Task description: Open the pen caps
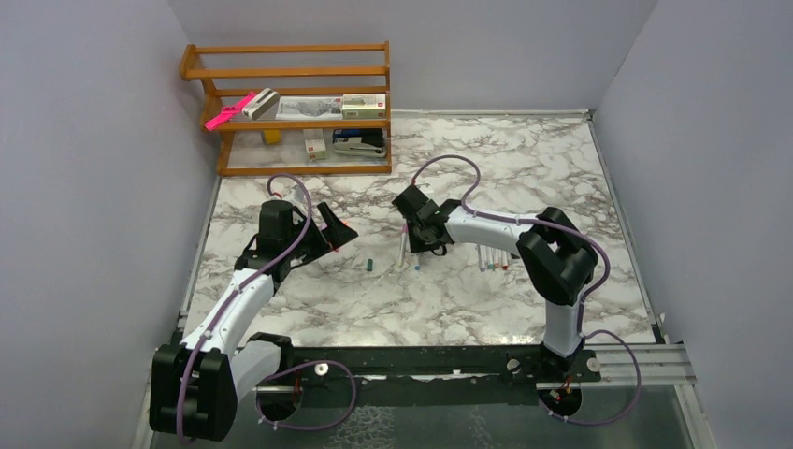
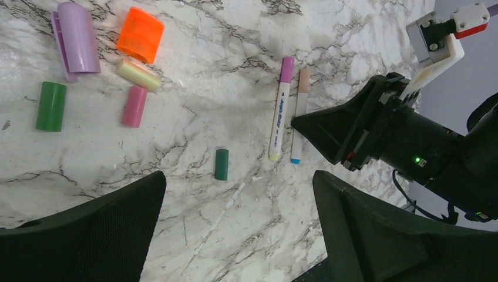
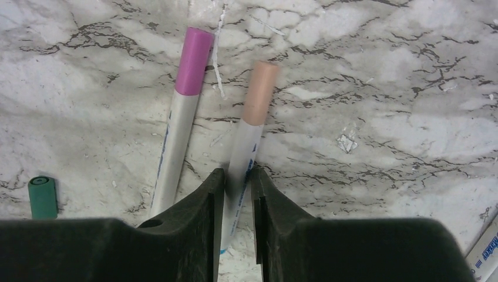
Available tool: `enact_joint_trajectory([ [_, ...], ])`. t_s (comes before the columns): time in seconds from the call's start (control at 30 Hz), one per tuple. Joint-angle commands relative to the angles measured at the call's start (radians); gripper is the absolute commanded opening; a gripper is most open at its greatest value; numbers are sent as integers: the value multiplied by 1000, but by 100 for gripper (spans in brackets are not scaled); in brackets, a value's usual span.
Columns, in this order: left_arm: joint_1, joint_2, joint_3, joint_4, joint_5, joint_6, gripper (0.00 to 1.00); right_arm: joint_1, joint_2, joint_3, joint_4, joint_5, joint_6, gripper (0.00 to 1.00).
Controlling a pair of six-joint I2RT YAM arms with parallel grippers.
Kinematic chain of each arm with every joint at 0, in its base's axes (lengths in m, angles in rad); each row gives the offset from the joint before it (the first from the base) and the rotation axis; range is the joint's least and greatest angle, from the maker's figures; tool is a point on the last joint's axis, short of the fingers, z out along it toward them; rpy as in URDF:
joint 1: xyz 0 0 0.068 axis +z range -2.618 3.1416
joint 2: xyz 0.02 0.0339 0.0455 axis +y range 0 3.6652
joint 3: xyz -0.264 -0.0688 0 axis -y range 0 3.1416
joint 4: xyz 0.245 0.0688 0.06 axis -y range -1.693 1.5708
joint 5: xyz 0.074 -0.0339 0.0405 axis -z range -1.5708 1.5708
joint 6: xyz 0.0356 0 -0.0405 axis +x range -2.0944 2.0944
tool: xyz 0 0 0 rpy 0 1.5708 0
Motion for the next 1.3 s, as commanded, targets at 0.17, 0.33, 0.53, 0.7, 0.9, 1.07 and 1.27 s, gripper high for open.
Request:
enact_joint_trajectory([
  [0.17,5,-40,-21,80,106,-16,99,6,-100,-175,64,-25,-36,8],
  [0.33,4,-19,-57,160,196,-69,99,6,-205,-252,123,-93,-78,4],
  [0.53,-11,-21,-91,231,214,-122,99,6,-321,-308,145,-137,-103,1],
  [0.7,-36,12,-119,327,243,-193,99,6,-402,-352,181,-195,-113,1],
  [0.9,-133,34,-129,385,184,-247,99,6,-455,-376,226,-272,-119,1],
  [1.07,-264,74,-112,416,88,-282,99,6,-478,-384,272,-348,-103,1],
  [1.27,-347,118,-104,451,17,-310,99,6,-497,-406,317,-414,-79,1],
])
